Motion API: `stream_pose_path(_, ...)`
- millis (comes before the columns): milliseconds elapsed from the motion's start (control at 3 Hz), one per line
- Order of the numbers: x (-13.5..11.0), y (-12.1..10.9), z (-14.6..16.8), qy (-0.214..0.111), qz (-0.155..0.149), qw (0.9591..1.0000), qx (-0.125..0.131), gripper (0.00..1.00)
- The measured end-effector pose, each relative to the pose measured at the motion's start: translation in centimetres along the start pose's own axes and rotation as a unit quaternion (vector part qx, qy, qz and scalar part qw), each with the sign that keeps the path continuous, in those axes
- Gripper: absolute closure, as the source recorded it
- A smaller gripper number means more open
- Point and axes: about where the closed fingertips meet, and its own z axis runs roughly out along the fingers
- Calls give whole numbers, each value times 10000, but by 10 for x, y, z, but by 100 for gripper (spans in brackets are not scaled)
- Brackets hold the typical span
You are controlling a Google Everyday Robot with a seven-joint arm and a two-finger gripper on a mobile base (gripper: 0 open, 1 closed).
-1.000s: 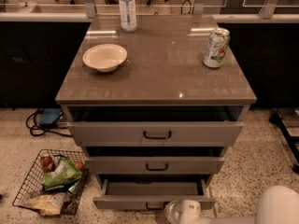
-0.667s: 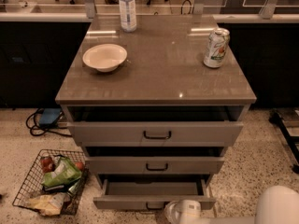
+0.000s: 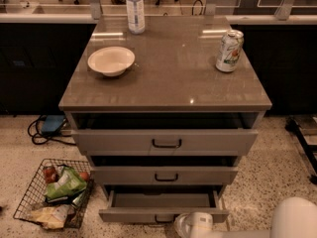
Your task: Close bottom drawer
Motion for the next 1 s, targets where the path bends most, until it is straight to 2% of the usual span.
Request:
stream_pose_path(333,0,0,0,0,0,10000,0,5)
stream_pose_path(667,-3,6,-2,-1,0,10000,-1,0)
stream_pose_path(1000,-3,6,-2,-1,0,10000,-1,0)
